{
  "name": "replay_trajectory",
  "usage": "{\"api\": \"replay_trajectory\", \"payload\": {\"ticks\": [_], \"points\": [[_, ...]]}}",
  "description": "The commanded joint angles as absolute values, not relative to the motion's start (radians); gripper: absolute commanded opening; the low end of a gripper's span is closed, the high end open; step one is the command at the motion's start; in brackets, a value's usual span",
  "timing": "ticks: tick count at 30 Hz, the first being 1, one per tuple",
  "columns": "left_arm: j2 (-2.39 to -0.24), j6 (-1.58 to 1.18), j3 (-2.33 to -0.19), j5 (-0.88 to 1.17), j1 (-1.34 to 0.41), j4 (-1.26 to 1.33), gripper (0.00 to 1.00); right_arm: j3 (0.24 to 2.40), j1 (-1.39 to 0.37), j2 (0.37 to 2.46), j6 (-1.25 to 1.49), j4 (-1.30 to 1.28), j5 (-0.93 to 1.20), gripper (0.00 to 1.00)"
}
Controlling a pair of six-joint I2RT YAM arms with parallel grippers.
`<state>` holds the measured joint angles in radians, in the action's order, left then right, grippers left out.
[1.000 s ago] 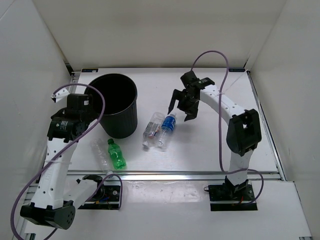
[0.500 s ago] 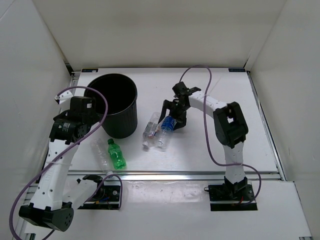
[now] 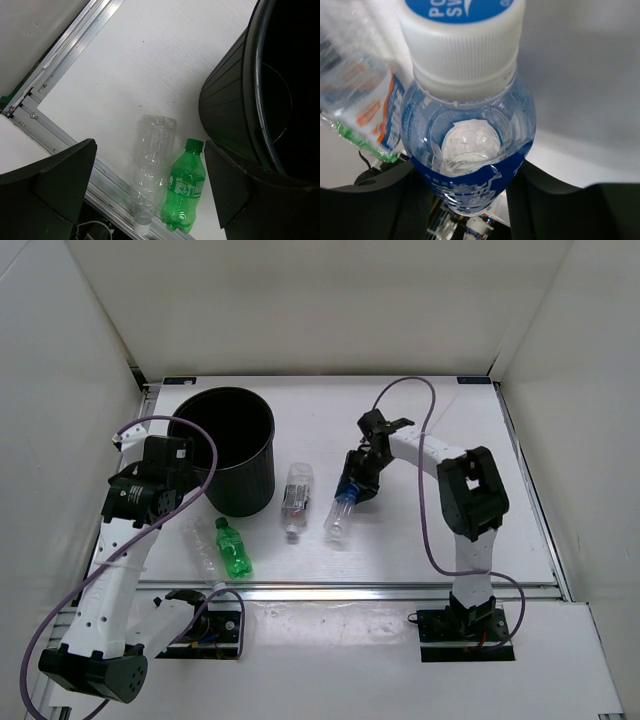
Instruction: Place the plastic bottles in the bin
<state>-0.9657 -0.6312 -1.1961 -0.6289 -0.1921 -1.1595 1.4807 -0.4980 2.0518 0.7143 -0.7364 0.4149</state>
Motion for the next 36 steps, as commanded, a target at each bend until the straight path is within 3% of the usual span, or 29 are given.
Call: {"api": "replay_trajectory", "payload": {"ticks": [1,5,7,11,19,21,23,24,29,30,36], "points": [[-0.951,-0.641,-1.192,-0.652,-0.196,-1.166,1.0,1.564,-0.495,1.854,0.675,-0.825,0.345,0.4],[-0.942,-0.641,-1.192,-0.672,-0.196,-1.166,1.0,1.901,-0.531,1.798,0.664,-0.883,0.287,0.4],[-0.933,-0.641,-1.178,-0.672,-0.196,-1.166,1.0,2.18,-0.569,1.859,0.635,-0.896,0.259,0.4],[-0.933,-0.661,-1.16,-0.672,-0.196,-1.175,1.0,2.463,-0.633,1.976,0.574,-0.792,0.255,0.48],[-0.943,-0.652,-1.17,-0.638,-0.196,-1.157,1.0,2.569,-0.762,2.127,0.554,-0.467,0.308,0.54],[-0.953,-0.643,-1.17,-0.638,-0.207,-1.157,1.0,2.554,-0.81,2.137,0.531,-0.368,0.255,0.61],[-0.953,-0.643,-1.17,-0.638,-0.207,-1.157,1.0,2.566,-0.821,2.155,0.508,-0.365,0.241,0.75],[-0.953,-0.643,-1.17,-0.638,-0.207,-1.157,1.0,2.566,-0.83,2.155,0.508,-0.382,0.23,1.0],[-0.953,-0.643,-1.161,-0.638,-0.207,-1.157,1.0,2.461,-0.812,2.019,0.439,-0.495,0.08,1.0],[-0.942,-0.643,-1.161,-0.638,-0.207,-1.157,1.0,2.36,-0.793,1.941,0.454,-0.506,0.014,1.0],[-0.922,-0.643,-1.123,-0.669,-0.207,-1.147,1.0,1.886,-0.529,1.703,0.692,-0.506,0.178,1.0]]}}
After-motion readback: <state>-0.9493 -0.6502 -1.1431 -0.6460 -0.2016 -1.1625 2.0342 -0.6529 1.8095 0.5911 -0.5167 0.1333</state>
